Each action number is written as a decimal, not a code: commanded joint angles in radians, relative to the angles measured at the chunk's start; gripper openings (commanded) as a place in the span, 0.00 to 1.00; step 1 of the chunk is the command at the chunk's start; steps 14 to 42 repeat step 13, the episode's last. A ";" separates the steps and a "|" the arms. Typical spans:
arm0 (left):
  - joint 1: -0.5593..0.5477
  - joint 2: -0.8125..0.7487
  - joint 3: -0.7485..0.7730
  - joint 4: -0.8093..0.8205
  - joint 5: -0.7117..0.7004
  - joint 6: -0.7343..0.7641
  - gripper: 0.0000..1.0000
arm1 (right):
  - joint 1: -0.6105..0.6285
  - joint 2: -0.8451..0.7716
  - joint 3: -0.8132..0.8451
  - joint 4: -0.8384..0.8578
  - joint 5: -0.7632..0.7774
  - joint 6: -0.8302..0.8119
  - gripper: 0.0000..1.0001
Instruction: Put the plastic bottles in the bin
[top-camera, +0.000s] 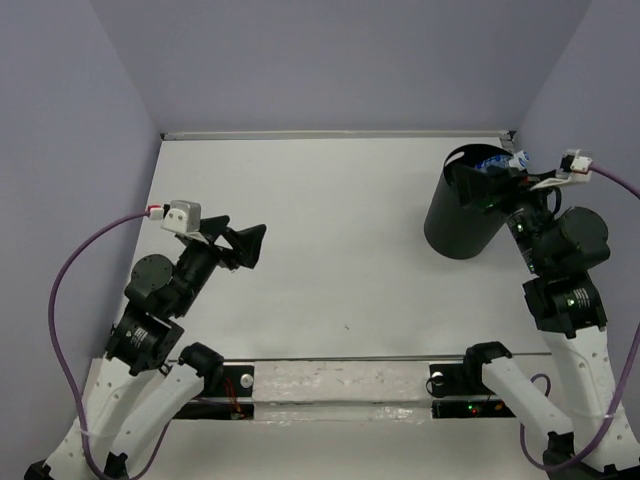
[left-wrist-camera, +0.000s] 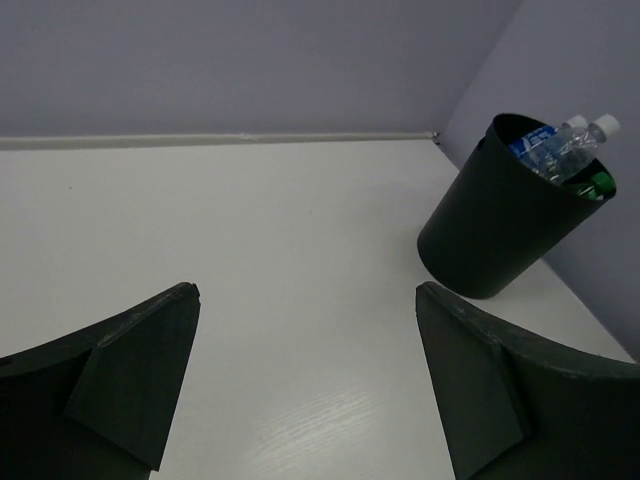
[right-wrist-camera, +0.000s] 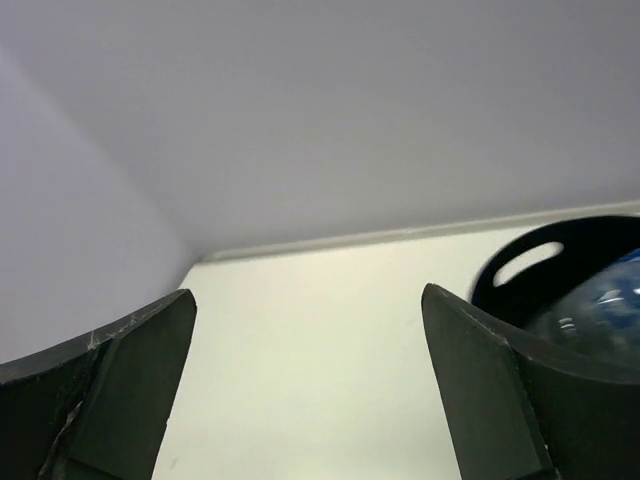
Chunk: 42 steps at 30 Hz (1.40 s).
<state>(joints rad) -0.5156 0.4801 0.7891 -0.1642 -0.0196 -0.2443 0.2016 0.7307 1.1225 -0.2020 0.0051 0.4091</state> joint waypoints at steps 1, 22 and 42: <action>-0.003 -0.018 0.064 0.120 0.046 -0.021 0.99 | 0.001 -0.039 -0.156 0.223 -0.692 0.156 1.00; -0.003 -0.077 0.116 0.181 -0.019 -0.047 0.99 | 0.001 -0.157 -0.300 0.383 -0.857 0.198 1.00; -0.003 -0.077 0.116 0.181 -0.019 -0.047 0.99 | 0.001 -0.157 -0.300 0.383 -0.857 0.198 1.00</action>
